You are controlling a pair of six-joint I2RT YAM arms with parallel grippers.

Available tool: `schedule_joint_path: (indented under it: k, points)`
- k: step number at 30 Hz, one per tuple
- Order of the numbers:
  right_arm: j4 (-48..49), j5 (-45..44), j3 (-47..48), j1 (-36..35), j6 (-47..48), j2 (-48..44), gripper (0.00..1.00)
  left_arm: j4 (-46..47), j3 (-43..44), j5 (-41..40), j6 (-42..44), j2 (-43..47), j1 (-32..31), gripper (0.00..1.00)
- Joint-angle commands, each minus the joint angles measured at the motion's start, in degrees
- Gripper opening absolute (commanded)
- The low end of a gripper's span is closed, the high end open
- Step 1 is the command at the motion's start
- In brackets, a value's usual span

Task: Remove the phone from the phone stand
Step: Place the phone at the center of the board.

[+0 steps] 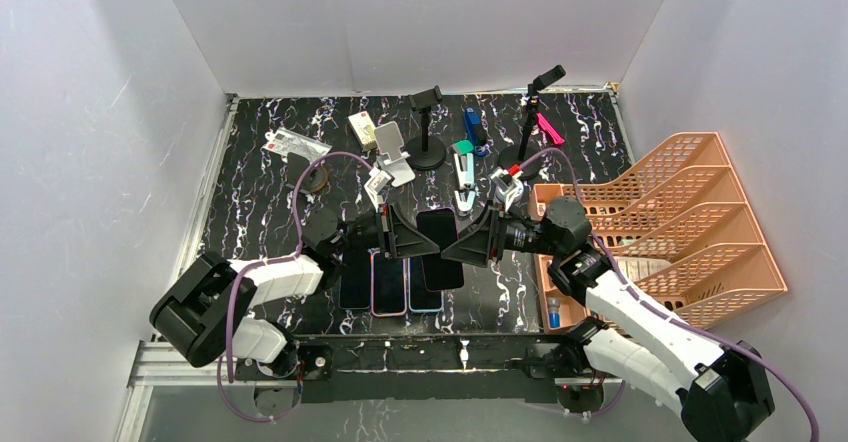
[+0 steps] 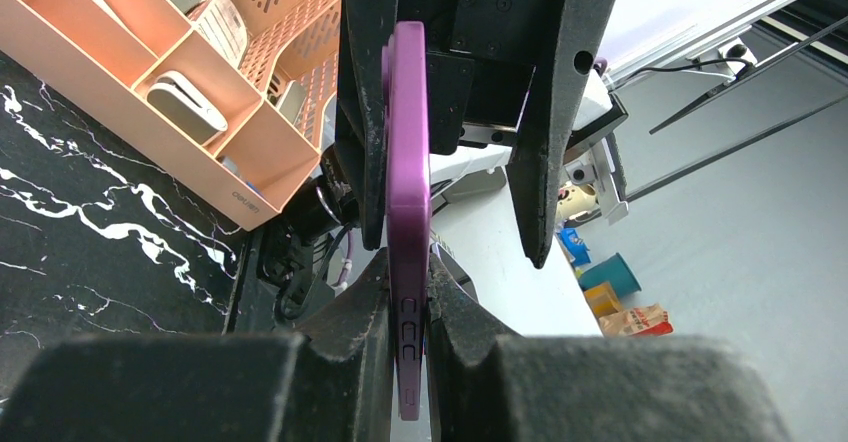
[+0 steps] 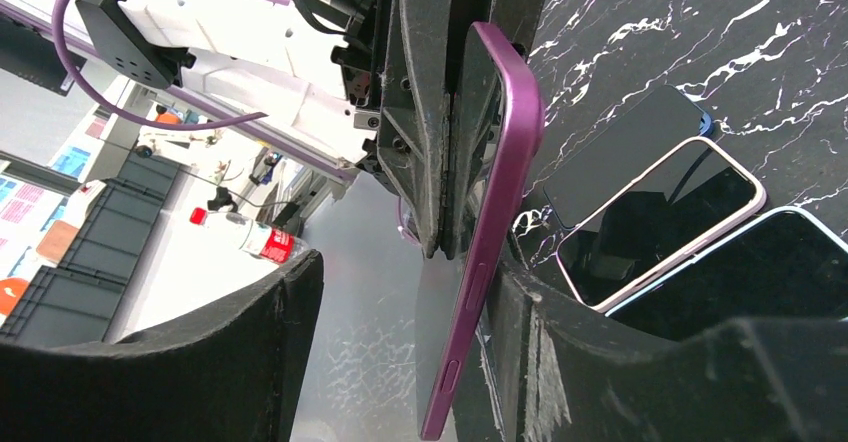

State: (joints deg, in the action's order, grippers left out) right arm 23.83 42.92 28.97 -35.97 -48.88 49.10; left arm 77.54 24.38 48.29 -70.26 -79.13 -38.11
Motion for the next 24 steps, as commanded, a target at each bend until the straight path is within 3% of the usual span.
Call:
schedule_joint_path:
  k: [1,15,21,24]
  points:
    - [5.3,1.9,0.0,0.1,-0.8,0.3,0.66,3.5,2.3,0.0,0.4,0.4,-0.3,0.00]
    - [6.9,2.0,-0.7,0.1,-1.4,1.3,0.29,3.5,2.3,0.0,0.1,0.4,-0.3,0.00]
    - [11.3,3.4,-1.8,0.1,-4.0,2.6,0.01,3.4,2.3,0.0,-0.3,-0.6,-0.3,0.00]
    - [9.2,2.3,-1.8,0.2,-3.2,2.0,0.00,3.2,2.5,0.0,0.0,-0.6,-0.2,0.11]
